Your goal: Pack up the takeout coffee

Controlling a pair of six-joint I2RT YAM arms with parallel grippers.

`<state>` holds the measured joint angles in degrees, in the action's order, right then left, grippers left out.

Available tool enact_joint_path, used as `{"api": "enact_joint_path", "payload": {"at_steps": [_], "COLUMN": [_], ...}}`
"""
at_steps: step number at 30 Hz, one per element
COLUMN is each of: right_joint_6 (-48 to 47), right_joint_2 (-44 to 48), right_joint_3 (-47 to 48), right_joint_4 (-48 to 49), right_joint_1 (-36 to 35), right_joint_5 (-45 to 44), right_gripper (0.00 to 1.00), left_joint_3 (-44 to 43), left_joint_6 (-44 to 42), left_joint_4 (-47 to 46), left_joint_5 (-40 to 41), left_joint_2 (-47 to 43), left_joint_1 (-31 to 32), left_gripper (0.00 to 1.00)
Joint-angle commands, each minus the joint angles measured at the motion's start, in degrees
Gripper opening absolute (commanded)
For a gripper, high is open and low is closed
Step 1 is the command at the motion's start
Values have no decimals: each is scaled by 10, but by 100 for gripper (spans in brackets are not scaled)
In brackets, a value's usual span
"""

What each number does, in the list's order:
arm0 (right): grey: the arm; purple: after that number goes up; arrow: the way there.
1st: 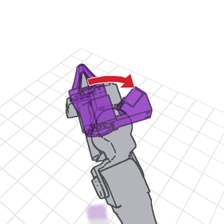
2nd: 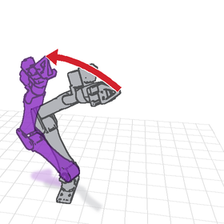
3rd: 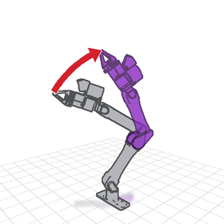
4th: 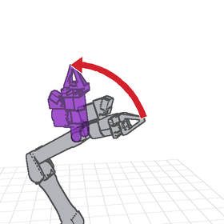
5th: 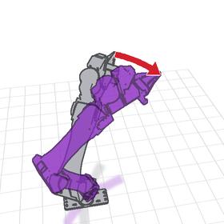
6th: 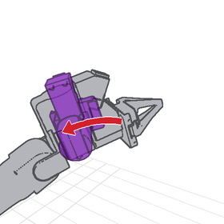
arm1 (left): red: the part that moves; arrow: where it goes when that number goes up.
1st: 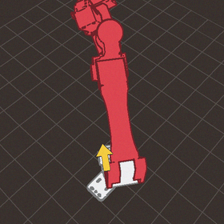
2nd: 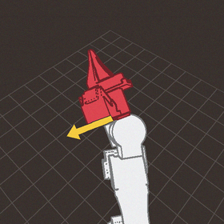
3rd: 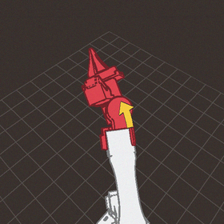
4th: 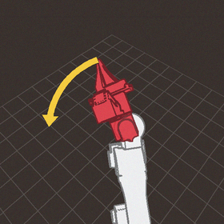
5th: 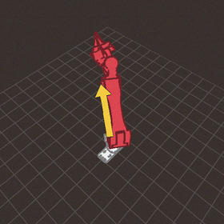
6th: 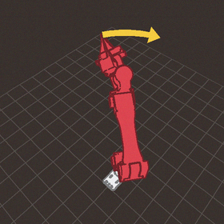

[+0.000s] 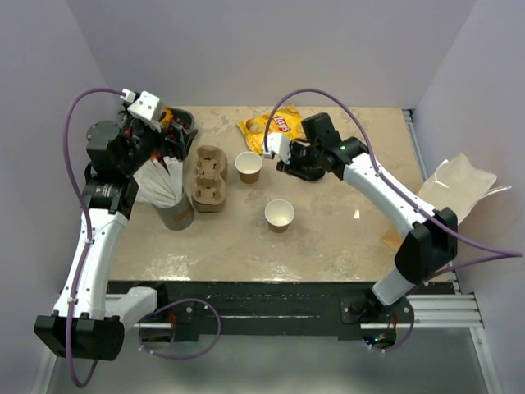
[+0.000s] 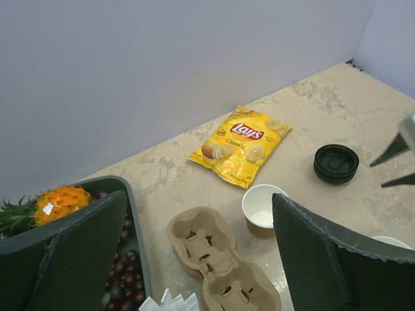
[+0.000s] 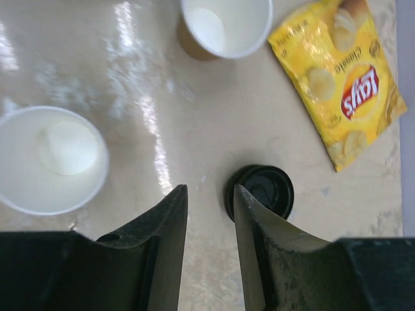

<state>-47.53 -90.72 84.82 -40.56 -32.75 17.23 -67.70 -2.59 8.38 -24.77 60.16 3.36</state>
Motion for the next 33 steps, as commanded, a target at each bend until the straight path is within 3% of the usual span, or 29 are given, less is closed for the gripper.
{"api": "enact_joint_path", "payload": {"at_steps": [1,10,33], "right_joint_6": [-6,-7,9], "right_joint_2": [-64,-138,-249], "right_joint_3": [14,25,92], "right_joint_4": [29,67,86], "right_joint_1": [37,56,61], "right_joint_5": [-35,-121,-218], "right_gripper": [38,45,34], "left_joint_3": [-16,-17,-12], "left_joint_6": [-9,-29,-22], "left_joint_4": [-12,3,-3], "left_joint_5": [-13,-1,1], "left_joint_2": [0,-1,0], "left_joint_1": [-9,-9,-17], "left_gripper": [98,97,97]}}
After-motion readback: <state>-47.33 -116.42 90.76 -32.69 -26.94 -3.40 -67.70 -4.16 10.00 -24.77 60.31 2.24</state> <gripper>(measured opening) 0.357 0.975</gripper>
